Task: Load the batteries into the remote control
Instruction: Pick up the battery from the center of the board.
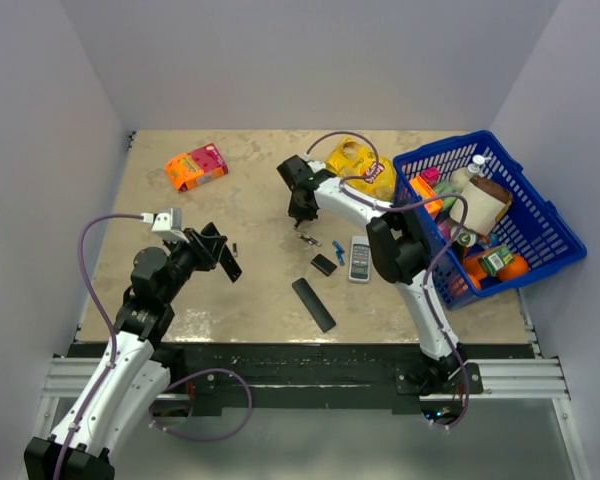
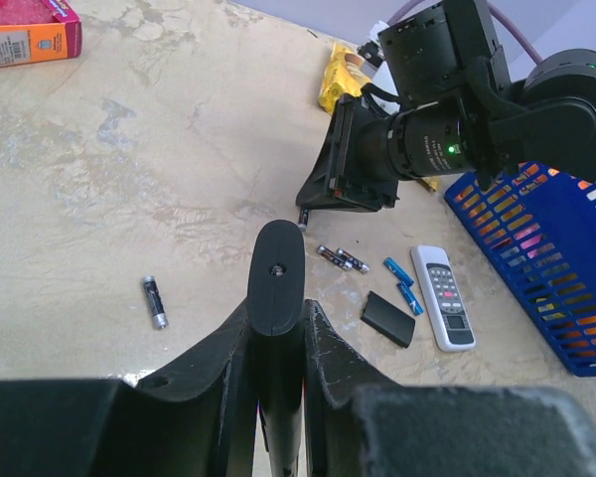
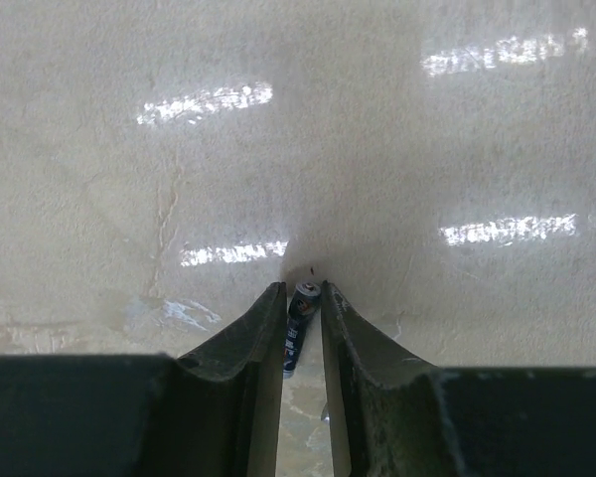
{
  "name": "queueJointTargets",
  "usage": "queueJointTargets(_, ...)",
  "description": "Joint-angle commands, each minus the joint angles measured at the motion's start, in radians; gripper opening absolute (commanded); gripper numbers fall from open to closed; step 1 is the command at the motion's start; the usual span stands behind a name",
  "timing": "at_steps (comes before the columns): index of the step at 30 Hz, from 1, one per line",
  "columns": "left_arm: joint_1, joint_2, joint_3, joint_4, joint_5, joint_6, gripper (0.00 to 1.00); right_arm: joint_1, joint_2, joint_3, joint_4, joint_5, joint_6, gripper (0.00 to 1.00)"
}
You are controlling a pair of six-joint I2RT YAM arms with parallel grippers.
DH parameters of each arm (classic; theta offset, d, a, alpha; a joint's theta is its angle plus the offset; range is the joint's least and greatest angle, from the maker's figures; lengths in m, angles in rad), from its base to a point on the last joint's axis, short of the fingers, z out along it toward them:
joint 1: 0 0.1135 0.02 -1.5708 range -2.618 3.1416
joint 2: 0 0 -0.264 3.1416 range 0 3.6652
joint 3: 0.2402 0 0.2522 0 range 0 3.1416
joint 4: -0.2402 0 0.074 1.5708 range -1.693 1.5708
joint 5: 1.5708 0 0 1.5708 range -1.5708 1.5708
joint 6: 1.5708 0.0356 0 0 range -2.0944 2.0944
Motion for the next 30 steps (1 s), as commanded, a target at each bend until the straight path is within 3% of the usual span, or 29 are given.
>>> queueJointTargets(1,-0.003,-0.011,0.050,0.031,0.000,0.017,0.00,0.050,0.041,0.045,-0.064,0.056,-0.150,0.23)
queueJointTargets(15,-0.001,0.008,0.042,0.038,0.012,-0.005,0.00,0.154,-0.034,-0.091,0.089,0.025,-0.683,0.20)
queueJointTargets(22,-0.001,0.031,0.050,0.046,0.031,-0.026,0.00,0.160,-0.008,-0.053,-0.004,-0.006,-0.707,0.31)
queueJointTargets(30,-0.001,0.043,0.059,0.049,0.042,-0.046,0.00,0.159,0.023,-0.022,-0.098,-0.064,-0.707,0.29)
